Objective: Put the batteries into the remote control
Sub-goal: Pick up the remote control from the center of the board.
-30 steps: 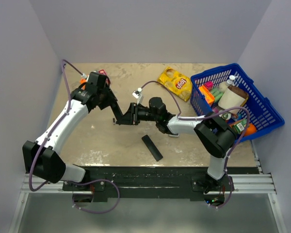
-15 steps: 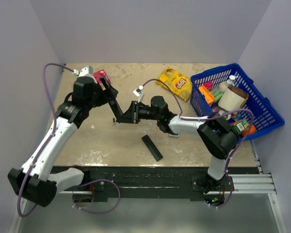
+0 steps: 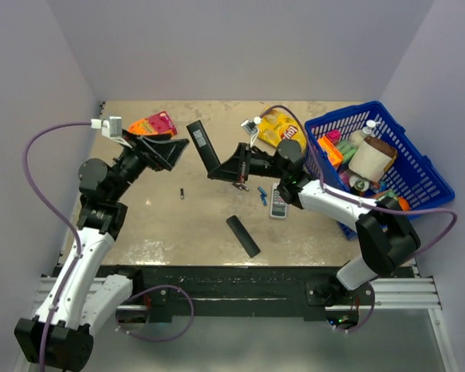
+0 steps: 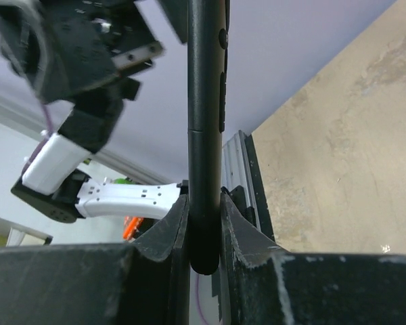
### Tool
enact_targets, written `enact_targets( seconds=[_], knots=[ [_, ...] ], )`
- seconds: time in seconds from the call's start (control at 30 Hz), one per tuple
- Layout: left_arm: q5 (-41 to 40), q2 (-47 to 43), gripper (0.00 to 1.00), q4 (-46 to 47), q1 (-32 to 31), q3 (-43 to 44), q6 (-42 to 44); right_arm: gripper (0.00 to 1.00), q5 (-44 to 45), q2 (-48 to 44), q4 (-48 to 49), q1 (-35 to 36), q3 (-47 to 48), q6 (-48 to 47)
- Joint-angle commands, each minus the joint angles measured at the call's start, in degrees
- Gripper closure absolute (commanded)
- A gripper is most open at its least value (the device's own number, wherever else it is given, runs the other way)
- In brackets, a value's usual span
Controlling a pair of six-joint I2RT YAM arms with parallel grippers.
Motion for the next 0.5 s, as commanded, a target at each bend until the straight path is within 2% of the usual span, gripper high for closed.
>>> enact_targets(
  seconds=[0.0, 0.03, 0.07, 0.27, 0.47],
  knots=[
    [17.28, 5.88, 0.04, 29.93, 0.51, -7.64, -16.88, 1.0, -5.6, -4.26, 1.85, -0.54, -1.54, -0.76],
    [18.95, 7.13, 0.04, 34.05, 0.51, -7.91, -18.49, 1.0, -5.7, -4.7, 1.76, -0.63, -1.81, -0.94],
    [19.23, 8.18, 0.04, 34.44, 0.42, -7.65, -19.29, 1.0, -5.87, -5.22, 1.59, -0.54, -2.07, -0.94],
    [16.51, 11.0, 0.05, 27.42, -4.66, -3.53, -13.51, 1.0, -5.79, -7.69, -0.26, -0.63, -3.21, -1.99],
    [14.57, 13.9, 0.09, 30.49, -7.32, -3.69, -14.9, 1.0, -7.02, -7.87, -0.35, -0.54, -2.95, -1.99]
  ],
)
